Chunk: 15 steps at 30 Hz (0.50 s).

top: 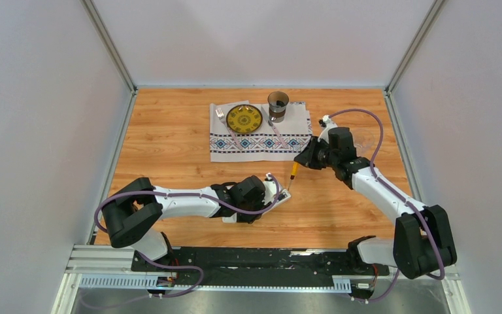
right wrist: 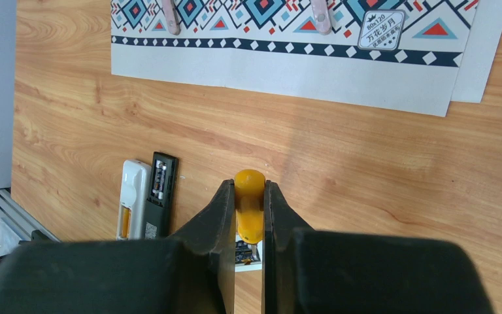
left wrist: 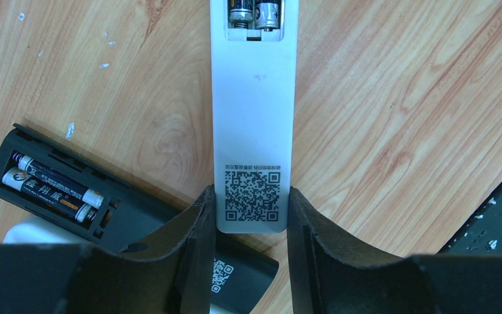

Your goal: Unload the batteries from the remote control

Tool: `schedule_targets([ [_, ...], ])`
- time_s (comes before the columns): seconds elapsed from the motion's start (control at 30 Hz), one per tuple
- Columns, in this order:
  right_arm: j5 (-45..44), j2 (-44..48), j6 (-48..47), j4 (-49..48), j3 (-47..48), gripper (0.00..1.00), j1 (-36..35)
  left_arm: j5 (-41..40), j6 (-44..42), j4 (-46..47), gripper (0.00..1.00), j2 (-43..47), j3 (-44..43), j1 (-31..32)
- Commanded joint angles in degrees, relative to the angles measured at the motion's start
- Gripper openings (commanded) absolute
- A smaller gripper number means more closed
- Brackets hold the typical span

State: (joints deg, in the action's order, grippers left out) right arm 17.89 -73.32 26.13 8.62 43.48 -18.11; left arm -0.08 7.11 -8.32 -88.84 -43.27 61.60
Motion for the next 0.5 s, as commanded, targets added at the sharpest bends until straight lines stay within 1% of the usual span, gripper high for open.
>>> schedule_targets([
  [0.0,-0.9,-1.0,0.3,-4.2,-1.4,0.0,-0.6,1.5,0.2,-2.9,0.0,-0.6,-0.6,-0.1],
  [0.47,-0.8,-1.4,1.5,-6.0,-4.7,0.0,-1.5,1.7,0.6,-3.3,0.0,-1.2,-0.9,-0.2],
])
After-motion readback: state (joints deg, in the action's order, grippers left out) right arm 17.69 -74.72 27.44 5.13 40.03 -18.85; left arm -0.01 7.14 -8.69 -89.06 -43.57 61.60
